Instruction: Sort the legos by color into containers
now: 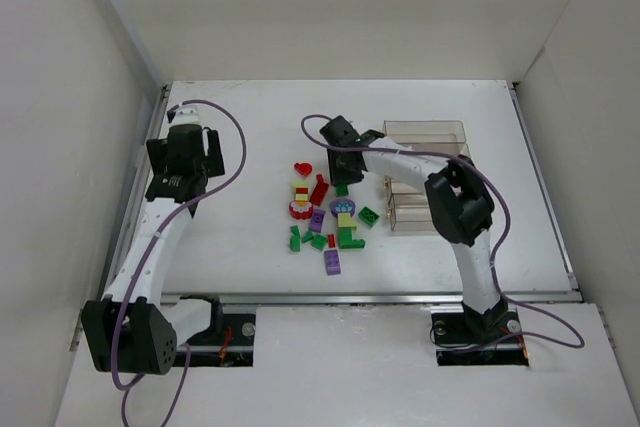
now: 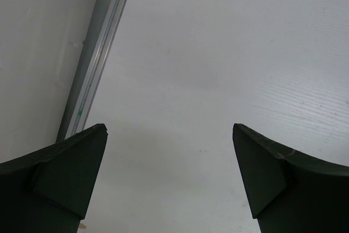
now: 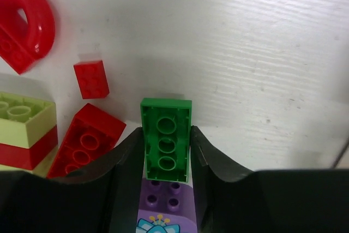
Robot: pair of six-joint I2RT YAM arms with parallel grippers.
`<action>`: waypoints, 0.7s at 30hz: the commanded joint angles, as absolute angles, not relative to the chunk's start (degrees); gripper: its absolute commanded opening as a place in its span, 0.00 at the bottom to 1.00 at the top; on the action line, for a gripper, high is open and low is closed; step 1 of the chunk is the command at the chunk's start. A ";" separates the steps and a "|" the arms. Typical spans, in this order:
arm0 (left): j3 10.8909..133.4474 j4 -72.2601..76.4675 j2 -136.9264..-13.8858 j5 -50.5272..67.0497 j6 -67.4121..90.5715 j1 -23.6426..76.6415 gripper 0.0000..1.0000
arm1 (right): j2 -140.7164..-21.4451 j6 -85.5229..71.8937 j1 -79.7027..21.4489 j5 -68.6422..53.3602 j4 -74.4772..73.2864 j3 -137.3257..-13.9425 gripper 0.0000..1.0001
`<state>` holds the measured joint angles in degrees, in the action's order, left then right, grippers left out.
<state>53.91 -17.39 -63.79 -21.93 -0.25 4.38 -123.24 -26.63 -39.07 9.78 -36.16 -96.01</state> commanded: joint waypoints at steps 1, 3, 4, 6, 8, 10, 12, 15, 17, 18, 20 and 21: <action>56.15 -17.56 -63.80 -23.73 4.02 4.04 1.00 | -115.42 -31.80 -38.15 15.37 -36.65 -100.36 0.00; 58.88 -19.15 -64.34 -22.07 5.44 4.04 1.00 | -108.94 -34.44 -37.35 18.27 -34.04 -98.10 0.00; 59.67 -19.77 -64.34 -20.67 5.45 4.04 1.00 | -106.55 -37.32 -36.48 19.33 -32.62 -96.52 0.00; 60.82 -20.74 -64.86 -20.13 7.02 4.04 1.00 | -100.32 -43.72 -34.64 22.67 -30.68 -91.00 0.00; 61.52 -21.27 -65.39 -18.38 7.03 4.04 1.00 | -97.13 -49.02 -32.71 23.38 -30.67 -87.29 0.00; 61.52 -21.27 -65.39 -17.84 7.03 4.04 1.00 | -93.54 -56.12 -29.63 23.38 -33.47 -82.28 0.00; 61.52 -21.27 -65.39 -17.05 7.03 4.04 1.00 | -91.42 -60.27 -27.61 23.38 -35.59 -79.20 0.00; 61.00 -21.27 -65.92 -17.05 7.03 4.04 1.00 | -87.03 -66.17 -26.02 24.60 -37.00 -71.31 0.00; 60.47 -20.75 -65.92 -17.05 7.03 4.04 1.00 | -86.49 -67.49 -24.35 25.14 -35.61 -69.09 0.00; 60.47 -20.74 -65.92 -17.75 7.03 4.04 1.00 | -86.48 -68.02 -23.65 25.14 -35.60 -68.47 0.00; 59.95 -20.74 -65.92 -17.75 7.03 4.04 1.00 | -86.48 -68.03 -21.80 24.61 -34.98 -68.47 0.00; 59.94 -20.74 -65.92 -17.75 7.03 4.04 1.00 | -86.48 -68.03 -21.80 24.61 -34.98 -68.47 0.00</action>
